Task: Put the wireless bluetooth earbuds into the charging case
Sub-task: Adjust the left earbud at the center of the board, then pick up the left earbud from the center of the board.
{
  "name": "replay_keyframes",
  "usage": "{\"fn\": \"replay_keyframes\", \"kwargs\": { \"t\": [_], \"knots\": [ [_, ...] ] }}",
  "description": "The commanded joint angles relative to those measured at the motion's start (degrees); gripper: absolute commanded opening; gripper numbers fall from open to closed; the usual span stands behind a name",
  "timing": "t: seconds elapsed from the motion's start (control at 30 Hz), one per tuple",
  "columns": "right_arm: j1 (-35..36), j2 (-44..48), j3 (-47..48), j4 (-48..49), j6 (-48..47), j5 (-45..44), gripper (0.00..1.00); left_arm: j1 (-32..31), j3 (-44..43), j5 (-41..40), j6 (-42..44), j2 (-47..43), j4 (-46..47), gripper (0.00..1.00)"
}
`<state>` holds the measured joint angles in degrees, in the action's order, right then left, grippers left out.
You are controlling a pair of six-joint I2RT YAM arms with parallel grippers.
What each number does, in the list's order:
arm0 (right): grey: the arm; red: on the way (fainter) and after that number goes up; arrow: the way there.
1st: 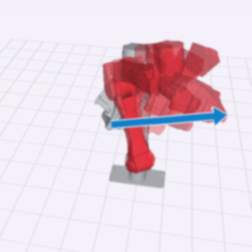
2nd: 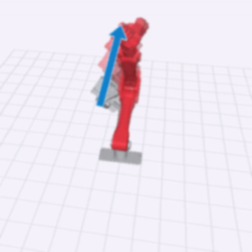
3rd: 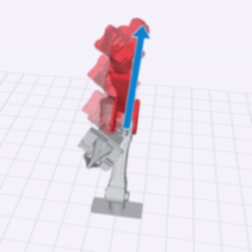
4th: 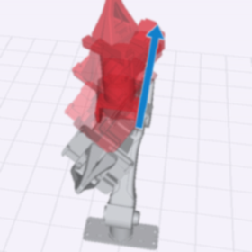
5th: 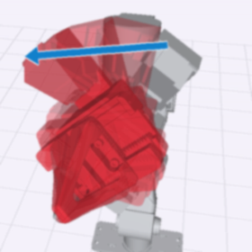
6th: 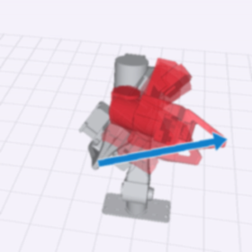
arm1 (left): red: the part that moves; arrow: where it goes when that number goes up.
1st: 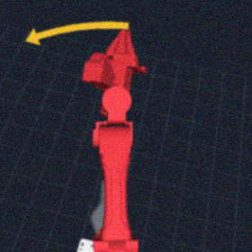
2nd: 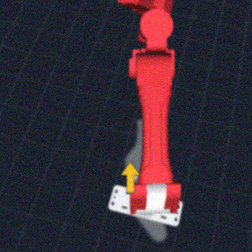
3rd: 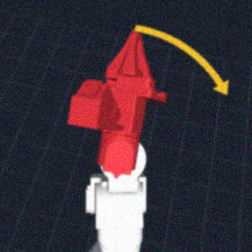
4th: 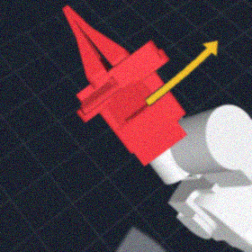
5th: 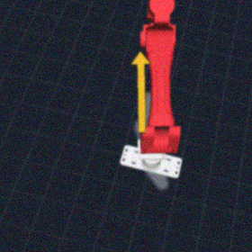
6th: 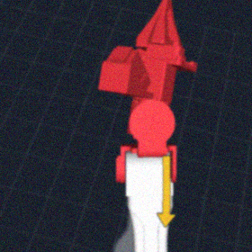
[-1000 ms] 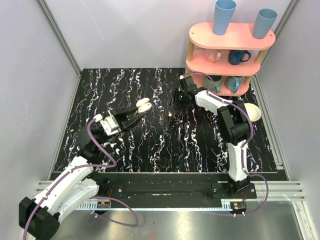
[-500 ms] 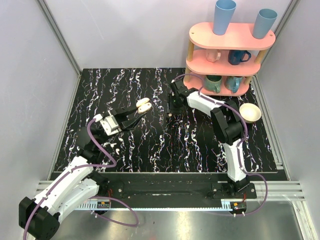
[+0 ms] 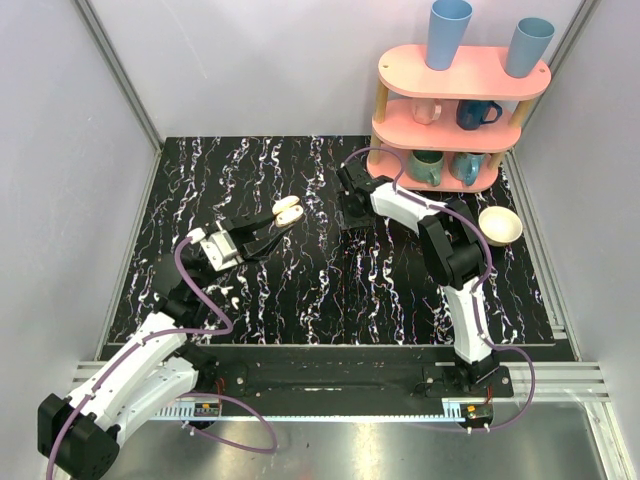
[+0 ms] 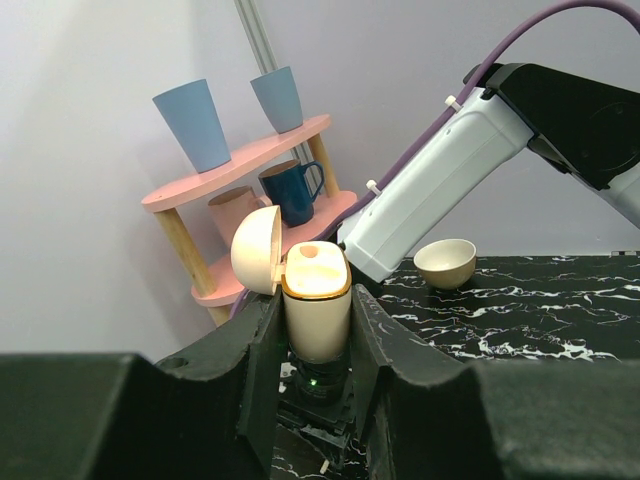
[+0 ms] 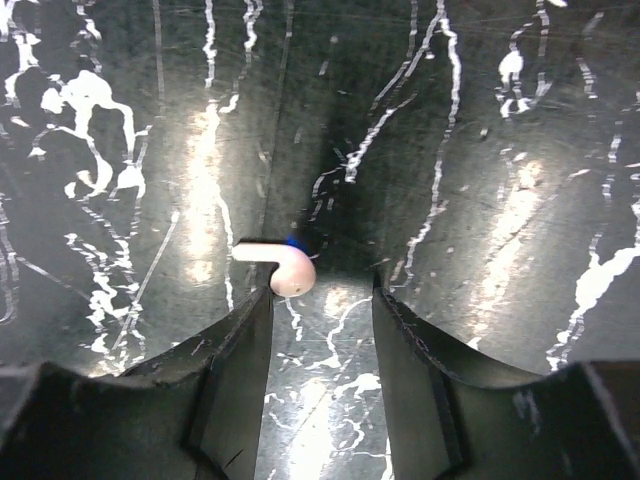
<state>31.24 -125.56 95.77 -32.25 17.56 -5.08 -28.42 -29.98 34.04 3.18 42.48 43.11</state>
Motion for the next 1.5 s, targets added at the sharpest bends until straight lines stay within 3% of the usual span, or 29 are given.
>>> {"fn": "replay_keyframes", "kwargs": {
  "t": [0.0,0.23,0.53,0.7,1.0,1.47],
  "knots": [
    [-0.3,1.0,0.0,-0.9,-4.1,-5.5,0.52,-0.1,-1.2,-0.7,0.8,-0.6,1.8,0.00],
    [-2.8,3.5,-0.9,1.5,-2.5,-0.3,0.51,-0.1,-1.3,-0.8,1.1,-1.3,0.9,0.00],
    [-4.3,7.3,-6.4,12.8,9.3,11.8,0.51,-0.1,-0.9,-0.6,1.0,-1.4,1.3,0.00],
    [-4.4,5.7,-4.9,14.4,13.7,11.1,0.51,-0.1,-1.0,-0.8,1.4,-1.6,0.8,0.00],
    [-4.0,1.9,-0.3,8.6,12.8,5.7,0.47,-0.1,-1.1,-0.8,1.4,-1.3,0.9,0.00],
    [-3.6,-0.7,1.4,5.6,11.9,5.4,0.47,-0.1,-1.1,-0.6,1.3,-1.3,1.0,0.00]
  ]
}}
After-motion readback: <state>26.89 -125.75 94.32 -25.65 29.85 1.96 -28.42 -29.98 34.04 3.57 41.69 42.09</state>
